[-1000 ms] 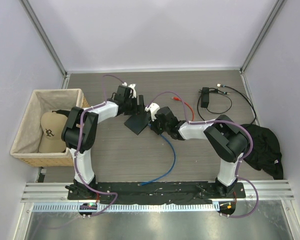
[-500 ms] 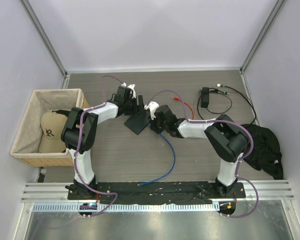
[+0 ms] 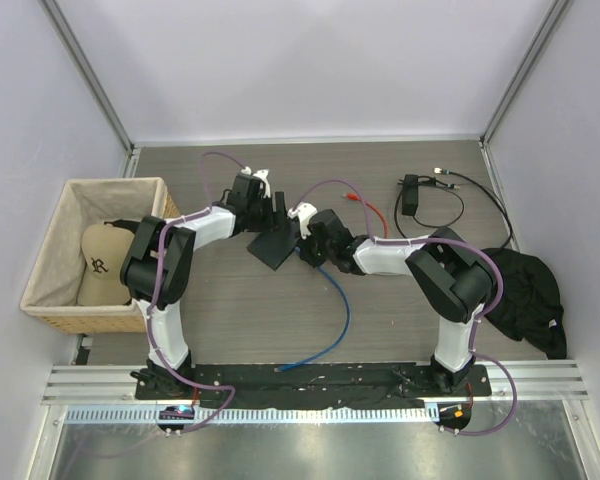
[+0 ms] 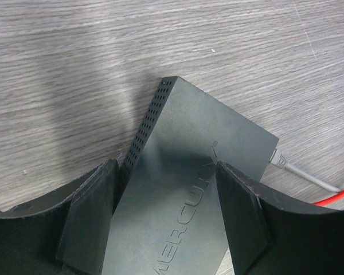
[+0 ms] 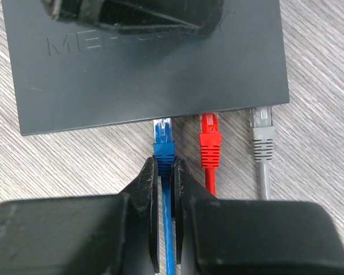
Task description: Insert the plug into the switch port
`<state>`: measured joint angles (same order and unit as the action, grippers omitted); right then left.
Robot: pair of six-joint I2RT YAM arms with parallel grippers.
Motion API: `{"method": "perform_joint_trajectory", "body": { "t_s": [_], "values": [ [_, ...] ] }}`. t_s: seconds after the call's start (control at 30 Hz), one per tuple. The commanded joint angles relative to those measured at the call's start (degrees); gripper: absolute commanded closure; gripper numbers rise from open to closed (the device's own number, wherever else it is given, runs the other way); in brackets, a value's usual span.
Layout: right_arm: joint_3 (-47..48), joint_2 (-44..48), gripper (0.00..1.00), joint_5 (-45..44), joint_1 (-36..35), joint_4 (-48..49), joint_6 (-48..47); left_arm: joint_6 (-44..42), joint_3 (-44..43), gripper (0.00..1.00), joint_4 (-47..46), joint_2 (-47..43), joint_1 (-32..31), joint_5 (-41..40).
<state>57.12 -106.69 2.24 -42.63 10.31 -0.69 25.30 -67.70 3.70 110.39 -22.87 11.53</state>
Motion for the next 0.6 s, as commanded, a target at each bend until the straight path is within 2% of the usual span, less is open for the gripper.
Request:
{"method": "perform_joint_trajectory", "body": {
  "t_s": [0.0,0.2,0.57],
  "values": [
    [6.2,1.9,0.99,0.9,-0.4,19.4,3.8,5.4,4.4,0.29,11.6,0.1,-5.0,9.2],
    [7.5,3.3,0.99,1.9,-0.4,17.4,2.9,4.1,4.6,0.29,13.4,-0.6,-5.3,5.4],
    [9.4,2.1,0.99,4.3,-0.4,16.2,2.2,4.0,3.8,0.29,13.3,0.5,-6.7,9.1]
  ]
}}
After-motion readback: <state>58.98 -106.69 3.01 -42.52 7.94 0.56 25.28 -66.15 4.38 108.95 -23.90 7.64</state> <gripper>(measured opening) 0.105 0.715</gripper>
